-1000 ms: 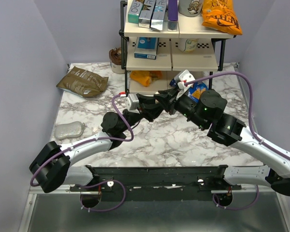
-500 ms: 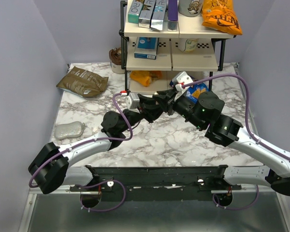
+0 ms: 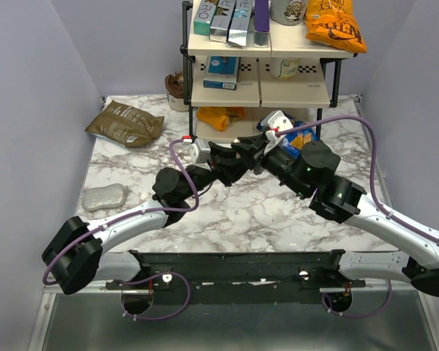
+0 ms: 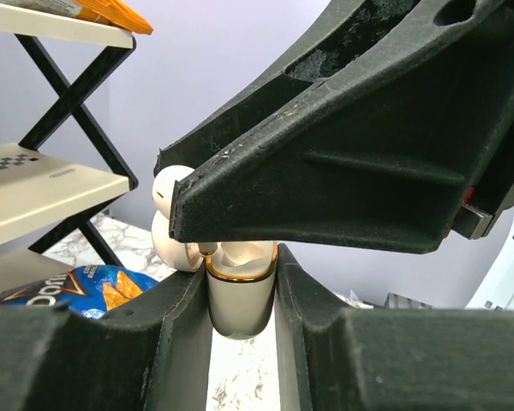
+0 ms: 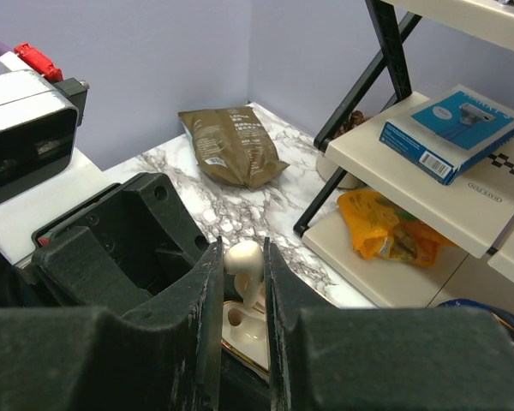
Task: Insert the wireless bluetooth earbuds into the charging case
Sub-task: Place the earbud in the charging case.
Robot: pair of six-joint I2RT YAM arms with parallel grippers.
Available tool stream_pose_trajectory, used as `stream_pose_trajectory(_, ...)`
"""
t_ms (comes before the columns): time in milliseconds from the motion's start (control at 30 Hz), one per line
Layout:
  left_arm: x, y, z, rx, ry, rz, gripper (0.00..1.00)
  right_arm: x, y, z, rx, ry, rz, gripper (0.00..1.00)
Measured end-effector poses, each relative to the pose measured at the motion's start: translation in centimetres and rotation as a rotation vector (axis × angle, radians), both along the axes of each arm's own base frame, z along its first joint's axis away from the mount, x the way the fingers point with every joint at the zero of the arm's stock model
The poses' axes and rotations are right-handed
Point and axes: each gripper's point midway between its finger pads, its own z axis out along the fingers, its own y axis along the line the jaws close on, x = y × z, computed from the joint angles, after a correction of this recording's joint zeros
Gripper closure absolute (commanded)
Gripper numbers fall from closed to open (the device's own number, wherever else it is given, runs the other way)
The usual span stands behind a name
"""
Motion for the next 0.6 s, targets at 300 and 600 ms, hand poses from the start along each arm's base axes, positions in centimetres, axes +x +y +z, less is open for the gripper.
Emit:
stream_pose_trajectory(300, 0.03, -0.1, -0.32, 0.01, 0.012, -0.004, 1.0, -0.01, -0.2, -0.35, -0.006, -0.011, -0.003, 0.99)
stream_pose_trajectory(600, 0.03, -0.14, -0.42, 0.013, 0.014, -0.005, 1.0, -0.22, -0.57, -0.42, -0.001, -0.017, -0.003, 0.99)
